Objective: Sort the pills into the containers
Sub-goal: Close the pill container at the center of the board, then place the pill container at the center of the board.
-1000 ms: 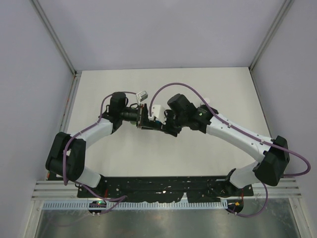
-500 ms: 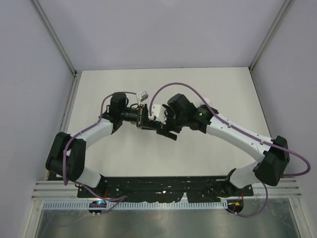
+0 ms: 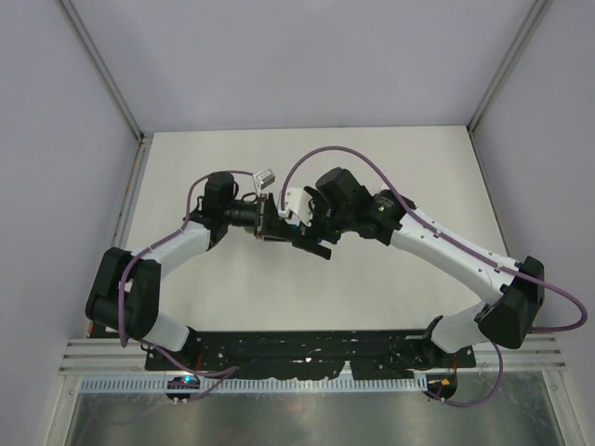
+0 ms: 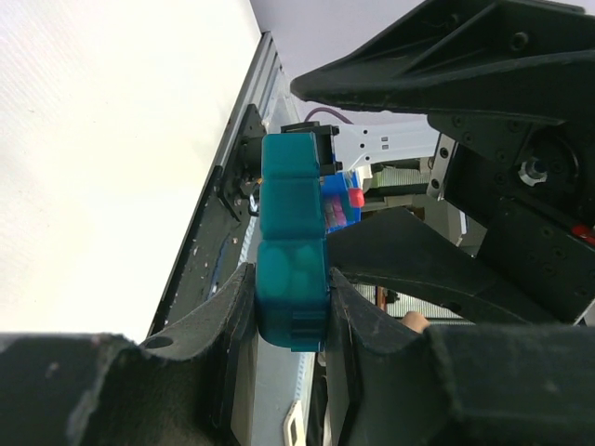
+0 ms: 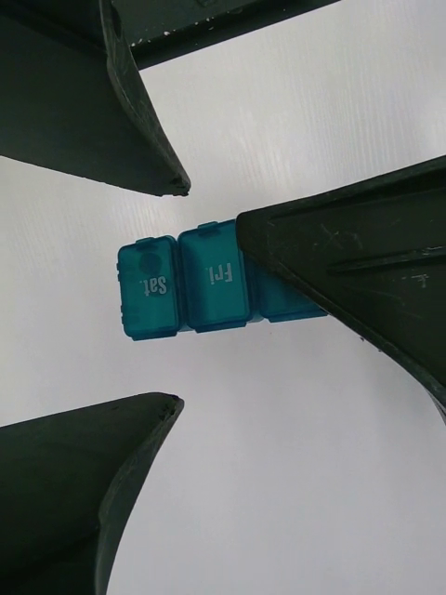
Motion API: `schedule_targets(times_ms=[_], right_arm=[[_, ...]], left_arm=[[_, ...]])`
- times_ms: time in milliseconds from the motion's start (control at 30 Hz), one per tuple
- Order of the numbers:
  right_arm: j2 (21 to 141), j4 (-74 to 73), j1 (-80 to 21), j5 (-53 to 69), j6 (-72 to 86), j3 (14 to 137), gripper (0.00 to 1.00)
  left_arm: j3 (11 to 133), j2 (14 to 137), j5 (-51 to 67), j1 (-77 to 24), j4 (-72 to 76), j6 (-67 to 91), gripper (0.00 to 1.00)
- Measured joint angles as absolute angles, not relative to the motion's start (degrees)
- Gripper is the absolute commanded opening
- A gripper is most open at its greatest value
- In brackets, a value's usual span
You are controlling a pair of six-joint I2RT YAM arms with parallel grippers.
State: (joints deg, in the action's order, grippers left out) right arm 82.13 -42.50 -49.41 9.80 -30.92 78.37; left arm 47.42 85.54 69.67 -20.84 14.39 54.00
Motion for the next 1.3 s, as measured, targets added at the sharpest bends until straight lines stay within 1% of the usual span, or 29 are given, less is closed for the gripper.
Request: schedule_targets(times_ms=[533, 800, 1000, 1300], right_arm=[[82.13, -45.04, -49.39, 8.67, -30.7, 83.07, 0.91], [82.39, -45.06, -48.86, 8.64, -29.5, 83.15, 0.91], [82.3, -43.88, -44.56, 8.95, -27.03, 82.28, 0.91], [78.76, -41.74, -35.35, 11.14, -24.01, 73.71, 0.91]], left_arm=[[47.4, 85.54, 70.19, -20.6, 14.52, 53.58, 0.0], [47.57, 87.13, 70.28, -20.6, 14.48, 52.27, 0.0], [49.91, 93.17, 68.6, -20.58, 10.61, 48.73, 0.0], [58.76, 100.86, 62.39, -21.54, 1.08, 42.02, 0.0]])
